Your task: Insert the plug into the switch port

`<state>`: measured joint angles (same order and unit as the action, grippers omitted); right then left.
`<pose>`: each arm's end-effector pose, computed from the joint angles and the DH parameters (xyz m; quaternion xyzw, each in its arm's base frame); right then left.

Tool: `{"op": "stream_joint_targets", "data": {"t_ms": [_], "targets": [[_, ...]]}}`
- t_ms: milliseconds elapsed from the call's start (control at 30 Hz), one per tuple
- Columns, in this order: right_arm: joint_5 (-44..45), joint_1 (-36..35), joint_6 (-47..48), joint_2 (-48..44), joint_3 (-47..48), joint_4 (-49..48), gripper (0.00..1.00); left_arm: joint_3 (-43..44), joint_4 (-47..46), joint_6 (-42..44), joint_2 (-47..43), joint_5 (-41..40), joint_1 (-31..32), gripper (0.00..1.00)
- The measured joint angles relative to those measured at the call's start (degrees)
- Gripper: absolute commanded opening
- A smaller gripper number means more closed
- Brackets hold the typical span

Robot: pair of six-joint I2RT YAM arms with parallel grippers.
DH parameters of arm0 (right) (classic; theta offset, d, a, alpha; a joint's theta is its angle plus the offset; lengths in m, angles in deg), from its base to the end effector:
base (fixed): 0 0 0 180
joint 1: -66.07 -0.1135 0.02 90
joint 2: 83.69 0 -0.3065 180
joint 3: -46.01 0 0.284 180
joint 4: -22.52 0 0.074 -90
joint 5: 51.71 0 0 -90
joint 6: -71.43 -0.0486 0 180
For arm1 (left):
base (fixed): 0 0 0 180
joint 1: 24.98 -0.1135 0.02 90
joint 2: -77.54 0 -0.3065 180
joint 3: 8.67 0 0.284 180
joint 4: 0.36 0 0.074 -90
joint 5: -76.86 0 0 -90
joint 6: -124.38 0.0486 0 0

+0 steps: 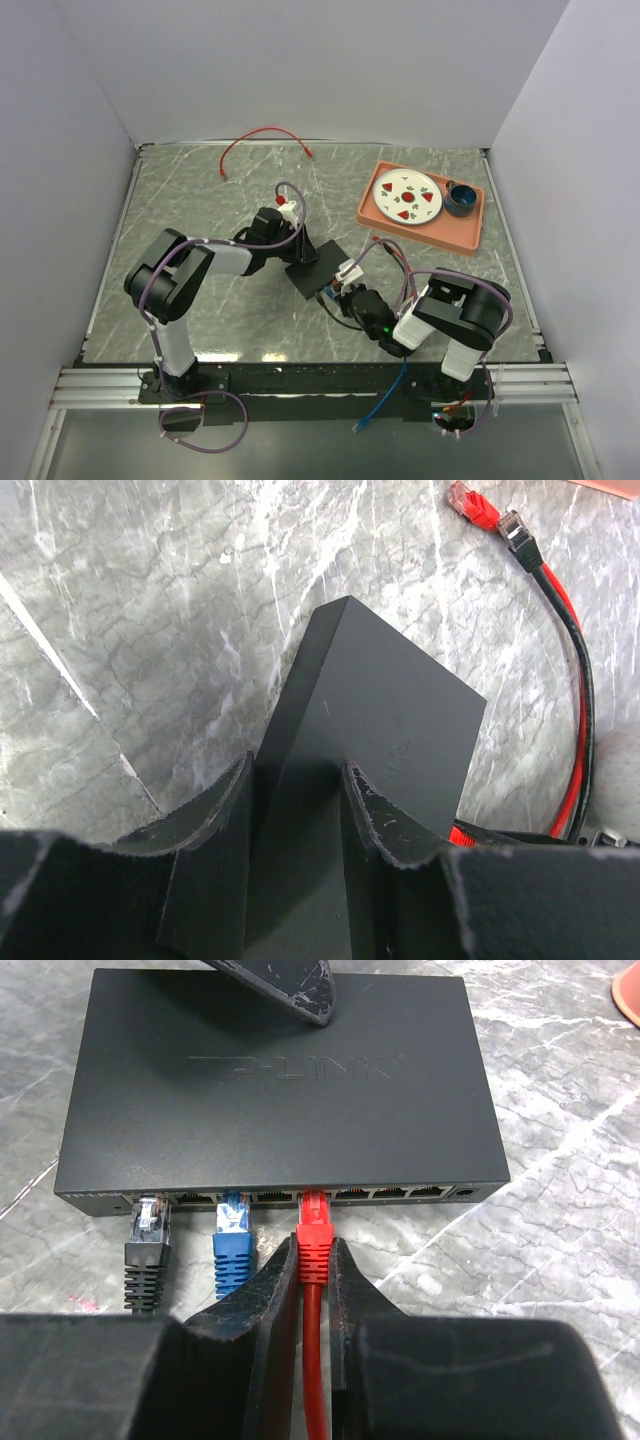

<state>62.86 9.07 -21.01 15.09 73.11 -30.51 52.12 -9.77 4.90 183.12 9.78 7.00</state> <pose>0.1629 0.2138 0.1090 -0.2535 0.7623 0.1324 0.5806 0.3299 -0.2283 0.1399 0.1101 0.8686 -0.3815 0.2963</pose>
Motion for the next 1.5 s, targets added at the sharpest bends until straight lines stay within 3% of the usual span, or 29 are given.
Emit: {"op": "stream_joint_targets", "data": {"t_ms": [100, 133, 200, 233, 433, 567, 767, 800, 900, 1067, 1400, 1500], "targets": [[0.2, 0.2, 0.0, 0.0, 0.0, 0.0, 0.00, 0.3, 0.3, 0.3, 0.0, -1.0, 0.3, 0.20], [0.4, 0.2, 0.0, 0.0, 0.0, 0.1, 0.00, 0.7, 0.8, 0.3, 0.0, -1.2, 0.4, 0.32], [0.7, 0.2, -0.1, 0.0, 0.0, 0.1, 0.00, 1.3, 1.8, 0.5, 0.0, -2.0, 0.7, 0.41], [0.7, 0.2, -0.2, 0.0, 0.0, 0.1, 0.00, 1.7, 2.7, 0.5, 0.0, -2.2, 0.7, 0.50], [0.6, 0.2, -1.4, 0.0, -0.4, -0.4, 0.00, 4.9, 8.6, 2.4, -0.1, -2.6, 1.8, 0.70], [0.3, 0.2, -2.1, 0.5, -1.2, -2.1, 0.04, 6.8, 12.4, 3.4, -0.1, -1.7, 1.8, 0.73], [0.3, 0.1, -3.7, 1.8, -2.3, -5.5, 0.33, 9.2, 17.0, 4.6, 0.3, -0.7, 1.6, 0.80], [0.4, 0.0, -4.0, 1.8, -2.3, -5.6, 0.41, 9.6, 17.8, 4.5, 0.3, -0.7, 1.6, 0.83], [-0.2, 0.0, -4.9, 2.0, -2.4, -6.7, 0.52, 10.7, 21.2, 4.1, 0.3, 1.3, 1.8, 0.86], [-0.3, -0.1, -5.9, 2.0, -3.4, -7.6, 0.59, 13.3, 27.1, 4.1, 0.2, 1.0, 2.0, 0.89], [-0.5, -0.1, -7.8, 2.0, -4.7, -9.2, 0.60, 13.9, 39.6, 3.5, -6.7, -8.2, 3.0, 0.95], [-0.5, -0.1, -8.1, 2.0, -4.8, -9.4, 0.60, 13.9, 40.7, 3.3, -10.6, -11.7, 3.0, 0.91]]}}
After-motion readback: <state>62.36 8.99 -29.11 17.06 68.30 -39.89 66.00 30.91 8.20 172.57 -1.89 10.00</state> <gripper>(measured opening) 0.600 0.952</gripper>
